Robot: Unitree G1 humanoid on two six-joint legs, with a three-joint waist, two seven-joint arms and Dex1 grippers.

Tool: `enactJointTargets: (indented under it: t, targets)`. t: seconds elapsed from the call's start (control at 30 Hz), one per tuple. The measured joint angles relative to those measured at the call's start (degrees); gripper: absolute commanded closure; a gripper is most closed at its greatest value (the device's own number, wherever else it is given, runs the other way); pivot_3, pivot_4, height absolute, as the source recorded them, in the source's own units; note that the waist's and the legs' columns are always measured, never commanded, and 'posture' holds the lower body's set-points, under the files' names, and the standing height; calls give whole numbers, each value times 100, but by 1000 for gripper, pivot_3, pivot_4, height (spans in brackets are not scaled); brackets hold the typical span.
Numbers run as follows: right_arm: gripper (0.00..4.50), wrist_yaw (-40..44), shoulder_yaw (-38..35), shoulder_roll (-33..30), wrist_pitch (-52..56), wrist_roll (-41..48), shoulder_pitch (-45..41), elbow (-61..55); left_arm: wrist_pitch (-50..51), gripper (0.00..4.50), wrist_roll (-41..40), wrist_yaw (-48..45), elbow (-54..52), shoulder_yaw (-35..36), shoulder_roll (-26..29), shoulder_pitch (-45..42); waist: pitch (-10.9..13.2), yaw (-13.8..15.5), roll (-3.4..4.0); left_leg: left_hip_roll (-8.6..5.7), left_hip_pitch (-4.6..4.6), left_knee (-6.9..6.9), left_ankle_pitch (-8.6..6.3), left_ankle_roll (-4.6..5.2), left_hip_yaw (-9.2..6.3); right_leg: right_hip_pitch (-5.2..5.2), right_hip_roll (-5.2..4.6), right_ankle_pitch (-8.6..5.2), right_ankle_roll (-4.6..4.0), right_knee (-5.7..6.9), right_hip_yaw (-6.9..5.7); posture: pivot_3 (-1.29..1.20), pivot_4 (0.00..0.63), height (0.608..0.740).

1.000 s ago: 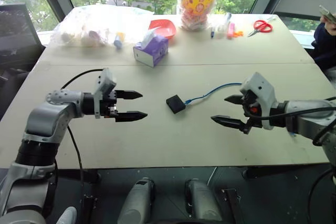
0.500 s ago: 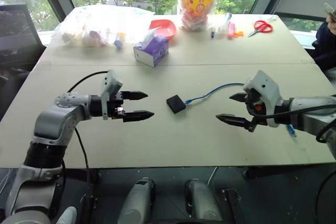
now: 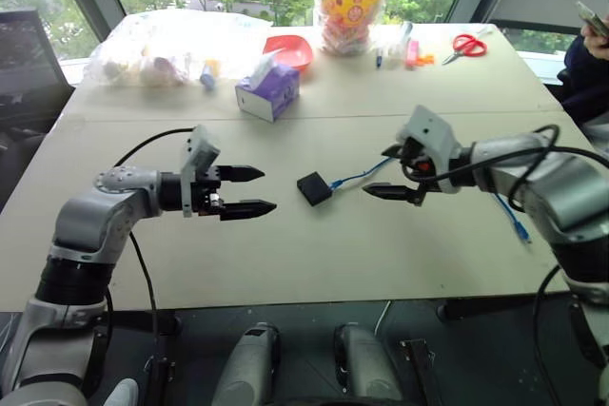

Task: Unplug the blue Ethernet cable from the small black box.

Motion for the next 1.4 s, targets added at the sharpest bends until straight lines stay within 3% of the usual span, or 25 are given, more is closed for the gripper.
enactJointTargets:
  t: [0.37,0.6,0.7,0.87,0.93,1.03,1.13,1.4]
  targets:
    - [0,955,883,1422,-1851,-1483,-936,2841,41,52,-24,194,-312,181,132,173,0,-26,1,1,6,-2,1,-2,-4,-3,8,10,17,19,0,0,150,740]
    - [0,1230,900,2164,-2729,-2024,-1591,4564,39,52,-69,228,-324,196,158,189,1,-34,1,-3,18,-1,5,-8,-4,0,9,12,18,33,1,0,150,740]
    - [828,1363,897,2379,-3140,-2243,-1869,5280,27,0,-72,234,-324,195,158,188,1,-42,1,-5,43,-5,7,-13,-4,20,12,11,16,37,2,0,150,740]
    - [3198,1610,849,2603,-3425,-2440,-2056,5869,1,0,-71,253,-328,195,158,199,1,-42,1,-3,91,-9,8,-17,-5,64,13,1,-1,41,4,0,150,740]
    - [4385,1767,810,2654,-3438,-2490,-2060,5934,-9,0,-71,273,-346,195,158,233,1,-46,1,-2,108,-11,8,-18,-9,82,13,-1,-3,39,4,0,150,740]
    - [4464,1809,757,2666,-3480,-2584,-2045,5902,-23,0,-71,294,-351,195,157,235,1,-46,2,-2,108,-11,8,-19,-12,82,13,-1,-3,41,4,0,150,740]
    - [4464,1654,717,2440,-3710,-2790,-1651,5099,-14,0,-92,433,-332,209,81,231,1,-27,2,-3,104,-12,8,-19,-17,79,12,-1,-1,40,3,0,150,740]
    - [4464,-435,-87,1395,-4534,-3609,257,1904,413,0,-390,721,67,385,-244,-172,1,-11,1,-10,54,-13,11,-23,-4,15,6,10,20,62,10,0,150,740]
